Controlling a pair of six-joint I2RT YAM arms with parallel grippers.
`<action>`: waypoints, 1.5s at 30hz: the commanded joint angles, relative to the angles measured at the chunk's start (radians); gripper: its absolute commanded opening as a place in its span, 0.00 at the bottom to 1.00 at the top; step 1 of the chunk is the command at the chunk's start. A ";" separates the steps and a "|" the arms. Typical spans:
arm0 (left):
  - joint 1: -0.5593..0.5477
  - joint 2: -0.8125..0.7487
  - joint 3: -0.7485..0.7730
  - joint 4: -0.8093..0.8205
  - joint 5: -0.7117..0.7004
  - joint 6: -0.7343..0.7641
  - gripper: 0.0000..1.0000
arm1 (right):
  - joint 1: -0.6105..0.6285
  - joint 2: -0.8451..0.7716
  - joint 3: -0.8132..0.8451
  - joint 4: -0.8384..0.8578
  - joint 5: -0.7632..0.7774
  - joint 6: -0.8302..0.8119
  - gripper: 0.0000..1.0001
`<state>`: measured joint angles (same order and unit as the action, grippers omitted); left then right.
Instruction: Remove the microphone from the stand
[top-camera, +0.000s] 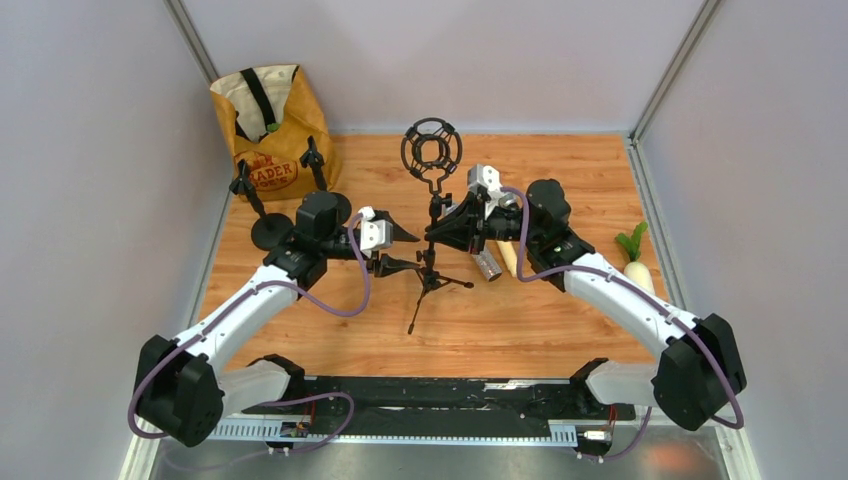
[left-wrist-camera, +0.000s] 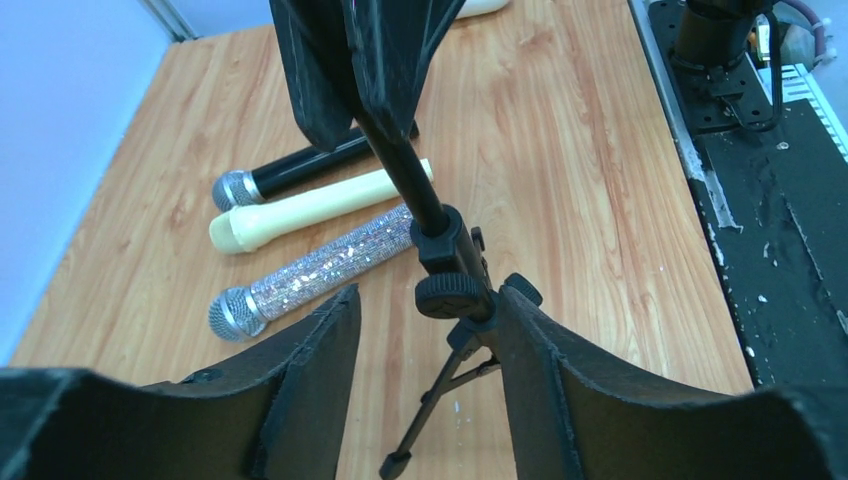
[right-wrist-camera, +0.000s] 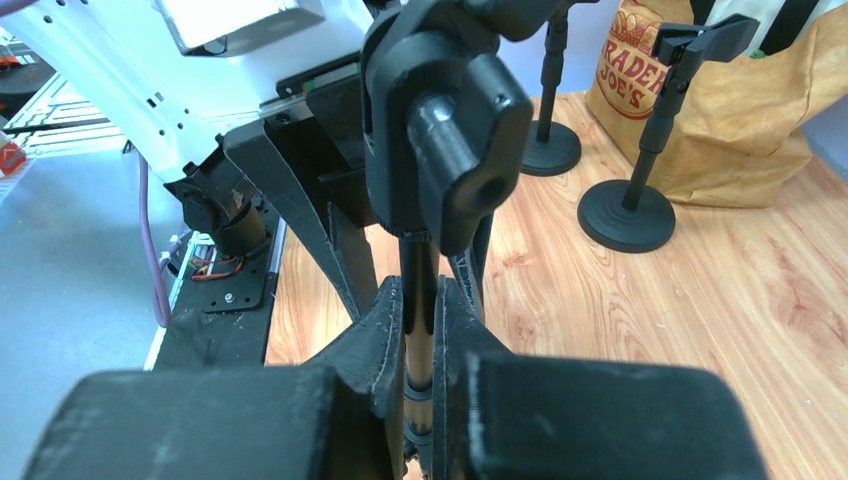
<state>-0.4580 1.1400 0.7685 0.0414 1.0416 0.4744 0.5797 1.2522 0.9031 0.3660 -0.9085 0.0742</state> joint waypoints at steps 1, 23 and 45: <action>-0.014 -0.023 0.049 -0.037 0.012 0.061 0.59 | -0.004 0.009 0.048 0.100 -0.018 0.039 0.00; -0.022 0.104 0.012 0.179 0.078 -0.333 0.04 | -0.007 -0.091 0.030 -0.058 -0.139 -0.286 0.00; 0.015 -0.006 -0.009 0.108 0.193 -0.241 0.77 | -0.011 -0.065 0.054 -0.047 -0.087 -0.185 0.00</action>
<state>-0.4469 1.1801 0.7708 0.2596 1.2114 0.0448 0.5686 1.1896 0.9024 0.1997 -0.9775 -0.1902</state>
